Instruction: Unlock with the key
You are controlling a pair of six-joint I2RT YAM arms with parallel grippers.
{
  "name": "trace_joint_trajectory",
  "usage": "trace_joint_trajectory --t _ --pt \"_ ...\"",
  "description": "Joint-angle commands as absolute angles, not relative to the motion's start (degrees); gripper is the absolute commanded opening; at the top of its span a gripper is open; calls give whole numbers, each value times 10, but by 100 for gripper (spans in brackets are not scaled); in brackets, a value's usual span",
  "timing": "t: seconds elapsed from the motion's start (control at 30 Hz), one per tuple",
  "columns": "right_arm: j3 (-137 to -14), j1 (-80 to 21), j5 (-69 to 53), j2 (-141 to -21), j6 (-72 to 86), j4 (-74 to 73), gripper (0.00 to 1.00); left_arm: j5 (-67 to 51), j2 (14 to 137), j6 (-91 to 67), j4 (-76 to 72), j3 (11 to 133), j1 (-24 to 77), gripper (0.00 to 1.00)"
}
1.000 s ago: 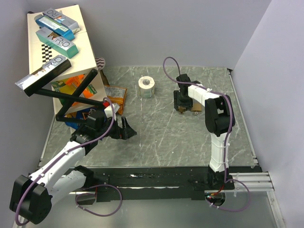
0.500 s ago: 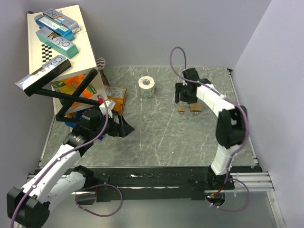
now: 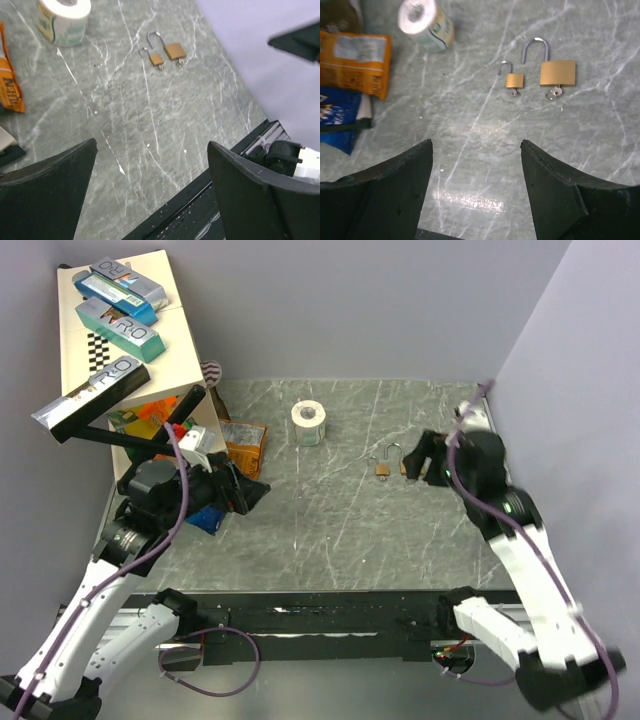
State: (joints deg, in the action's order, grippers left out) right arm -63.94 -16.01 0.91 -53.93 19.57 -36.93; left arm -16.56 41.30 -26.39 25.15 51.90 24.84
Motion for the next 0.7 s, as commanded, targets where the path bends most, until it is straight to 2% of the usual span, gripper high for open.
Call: trace_joint_trajectory --t 0.0,0.27,0.67 --pt "-565 -163 18 -434 211 -359 78 -138 400 -264 284 563 250 96" --pt "-528 -163 4 -360 208 -370 78 -126 398 -260 290 563 250 96" --pt "-533 -163 -12 -343 187 -376 79 -145 412 -268 307 567 257 96"
